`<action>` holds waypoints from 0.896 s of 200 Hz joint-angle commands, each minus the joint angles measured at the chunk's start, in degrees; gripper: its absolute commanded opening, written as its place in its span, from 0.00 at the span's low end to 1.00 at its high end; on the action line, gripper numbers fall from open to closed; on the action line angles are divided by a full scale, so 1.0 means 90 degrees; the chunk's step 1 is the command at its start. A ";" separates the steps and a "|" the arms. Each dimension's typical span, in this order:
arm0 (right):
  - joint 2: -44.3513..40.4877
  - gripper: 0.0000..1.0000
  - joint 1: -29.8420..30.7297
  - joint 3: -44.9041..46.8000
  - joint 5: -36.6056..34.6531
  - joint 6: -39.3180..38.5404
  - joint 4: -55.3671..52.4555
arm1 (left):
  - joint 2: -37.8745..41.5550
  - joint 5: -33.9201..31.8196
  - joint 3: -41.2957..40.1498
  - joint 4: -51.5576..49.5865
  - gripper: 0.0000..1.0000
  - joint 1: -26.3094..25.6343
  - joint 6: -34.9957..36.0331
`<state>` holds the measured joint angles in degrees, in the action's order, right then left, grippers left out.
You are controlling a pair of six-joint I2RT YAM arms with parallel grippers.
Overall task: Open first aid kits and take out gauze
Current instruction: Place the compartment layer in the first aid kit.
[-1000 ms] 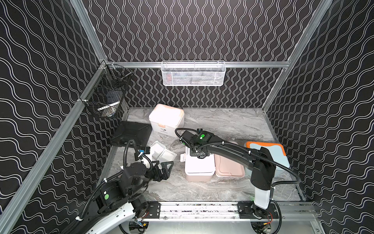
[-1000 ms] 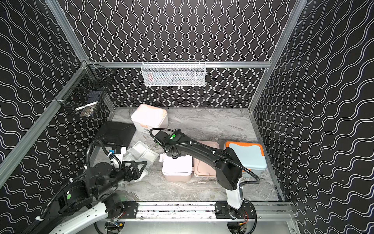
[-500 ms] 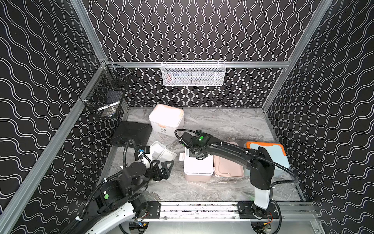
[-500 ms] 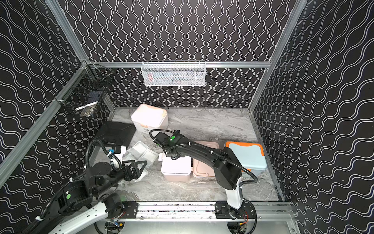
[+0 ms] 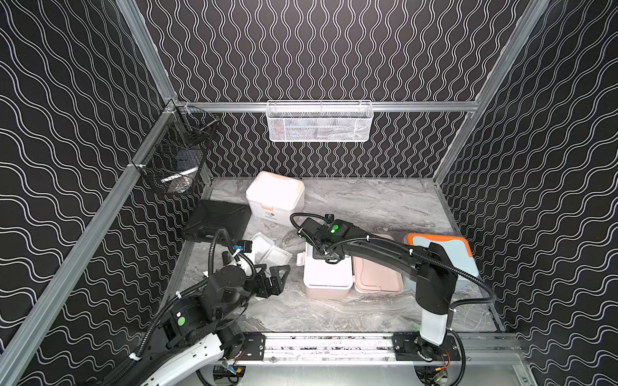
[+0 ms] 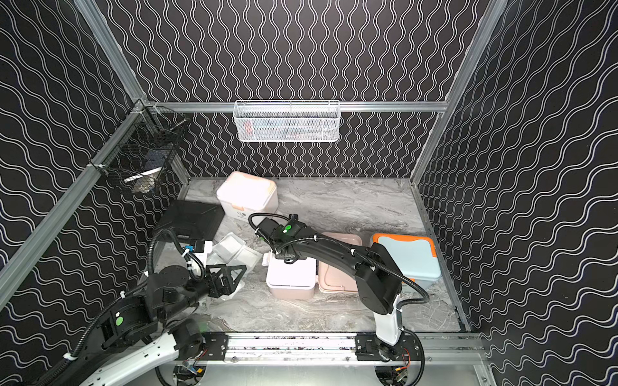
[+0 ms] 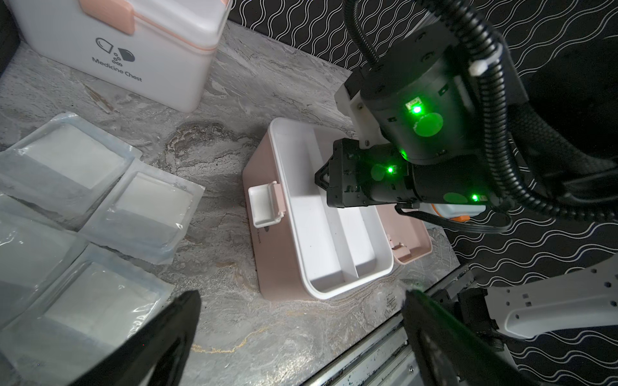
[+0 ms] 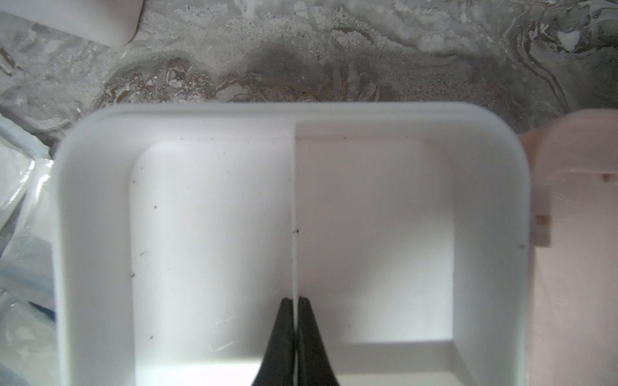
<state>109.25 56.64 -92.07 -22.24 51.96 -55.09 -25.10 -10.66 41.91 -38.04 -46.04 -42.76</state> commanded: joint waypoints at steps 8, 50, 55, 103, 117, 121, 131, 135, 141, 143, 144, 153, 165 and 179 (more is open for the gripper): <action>-0.0072 0.00 0.0005 0.0183 0.0651 -0.0050 -0.0008 | -0.0087 0.0026 -0.0047 0.0272 0.99 0.0008 -0.0086; -0.0190 0.25 0.0010 0.0138 0.0961 -0.0345 0.0136 | -0.0117 -0.0033 0.0015 0.0224 0.99 0.0008 -0.0099; -0.0204 0.29 0.0010 0.0111 0.0948 -0.0384 0.0107 | -0.0104 -0.0027 0.0000 0.0234 0.99 0.0008 -0.0114; -0.0736 0.54 0.0006 0.0073 0.0724 -0.0631 -0.0094 | -0.0323 0.0227 -0.0004 0.0379 0.99 0.0008 -0.0057; -0.0944 0.63 0.0005 0.0121 0.0694 -0.0726 -0.0064 | -0.0482 0.0364 0.0035 0.0479 0.99 0.0008 -0.0008; -0.1015 0.66 0.0009 0.0139 0.0694 -0.0765 -0.0061 | -0.0529 0.0402 0.0045 0.0509 0.99 0.0008 -0.0003; -0.1183 0.75 0.0007 0.0178 0.0653 -0.0836 -0.0049 | -0.0642 0.0500 0.0070 0.0595 0.99 0.0003 0.0020; -0.1251 0.79 0.0005 0.0206 0.0630 -0.0859 -0.0041 | -0.0705 0.0539 0.0070 0.0633 0.99 0.0003 0.0029; -0.1353 0.84 0.0006 0.0248 0.0626 -0.0933 -0.0004 | -0.0783 0.0595 0.0090 0.0695 0.99 0.0008 0.0038; -0.1396 0.85 0.0005 0.0259 0.0618 -0.0943 -0.0005 | -0.0806 0.0614 0.0090 0.0715 0.99 0.0008 0.0036; -0.1411 0.86 0.0005 0.0264 0.0617 -0.0951 -0.0003 | -0.0825 0.0621 0.0089 0.0728 0.99 0.0008 0.0035; -0.1572 0.92 0.0005 0.0325 0.0590 -0.1043 0.0032 | -0.0946 0.0696 0.0108 0.0809 0.99 0.0008 0.0043; -0.1804 0.97 0.0005 0.0431 0.0541 -0.1125 0.0075 | -0.1122 0.0794 0.0138 0.0921 0.99 0.0008 0.0054; -0.2086 1.00 0.0000 0.0569 0.0448 -0.1206 0.0099 | -0.1358 0.0903 0.0189 0.1045 0.99 0.0008 0.0068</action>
<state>93.89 56.62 -88.33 -16.10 43.03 -54.46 -34.89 -5.17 42.57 -32.75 -46.04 -43.31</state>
